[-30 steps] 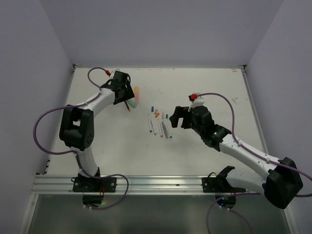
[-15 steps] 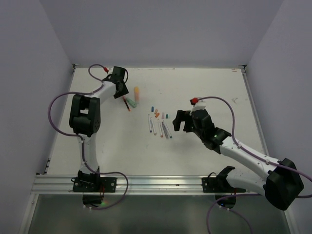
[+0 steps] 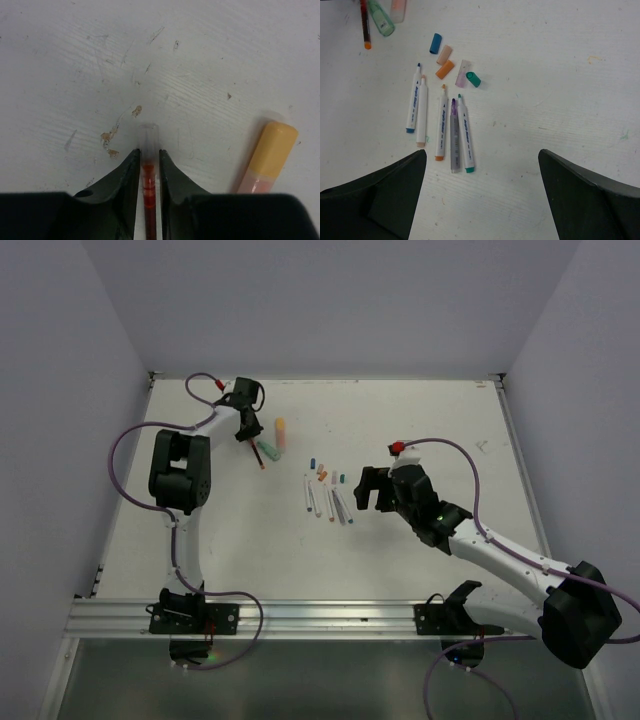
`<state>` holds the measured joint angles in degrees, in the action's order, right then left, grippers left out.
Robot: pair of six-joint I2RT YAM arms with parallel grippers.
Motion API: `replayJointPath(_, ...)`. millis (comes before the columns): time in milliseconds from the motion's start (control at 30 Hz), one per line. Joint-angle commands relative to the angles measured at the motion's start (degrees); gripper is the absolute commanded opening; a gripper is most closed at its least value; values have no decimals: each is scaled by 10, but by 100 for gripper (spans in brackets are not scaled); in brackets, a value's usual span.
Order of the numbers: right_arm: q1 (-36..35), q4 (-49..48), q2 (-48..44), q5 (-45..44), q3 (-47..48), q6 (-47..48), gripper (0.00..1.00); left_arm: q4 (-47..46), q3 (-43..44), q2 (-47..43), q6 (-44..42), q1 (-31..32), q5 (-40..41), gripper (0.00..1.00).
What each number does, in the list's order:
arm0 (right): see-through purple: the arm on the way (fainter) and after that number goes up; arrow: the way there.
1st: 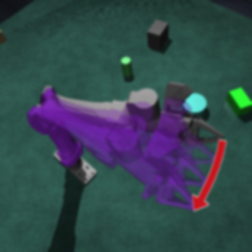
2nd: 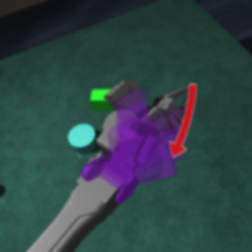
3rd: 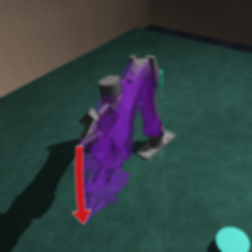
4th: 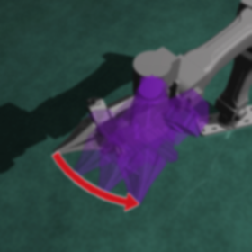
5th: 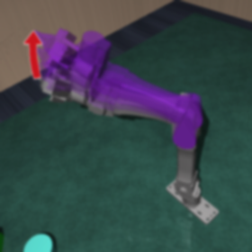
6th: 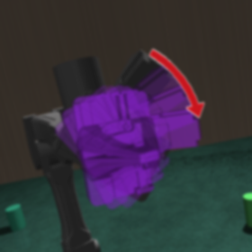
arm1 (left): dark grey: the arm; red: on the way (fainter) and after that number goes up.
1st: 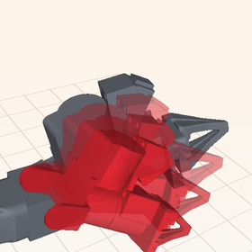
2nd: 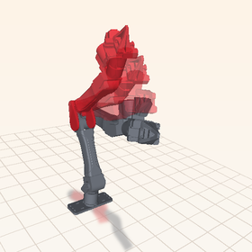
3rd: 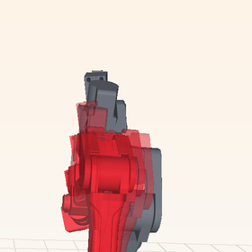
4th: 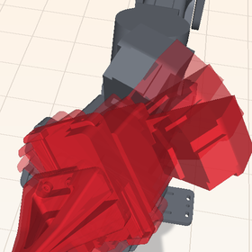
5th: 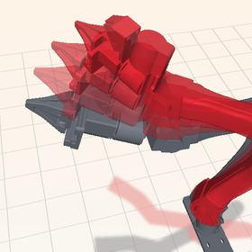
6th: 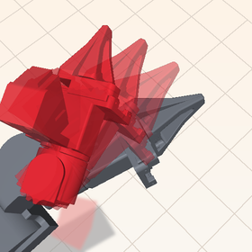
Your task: Open the pen caps
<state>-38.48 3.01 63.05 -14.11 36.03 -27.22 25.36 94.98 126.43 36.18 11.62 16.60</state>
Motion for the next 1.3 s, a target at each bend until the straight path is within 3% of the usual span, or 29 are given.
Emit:
replayJointPath(0,2,-12,-6,-9,-5,3,98,6,-8,-4,-9,-6,24,21)
replayJointPath(100,2,-13,-6,-5,-5,4,97,4,-31,-21,-5,-6,25,9)
replayJointPath(300,2,-26,-8,19,-6,7,95,-21,-102,-107,2,-6,14,1)
replayJointPath(767,-11,-116,36,153,38,-27,91,-157,-291,-391,64,25,-122,0)
replayJointPath(1067,-34,-189,116,225,109,-73,86,-227,-357,-487,92,131,-120,0)
replayJointPath(1267,-40,-228,162,235,140,-91,84,-283,-382,-522,110,168,-122,0)
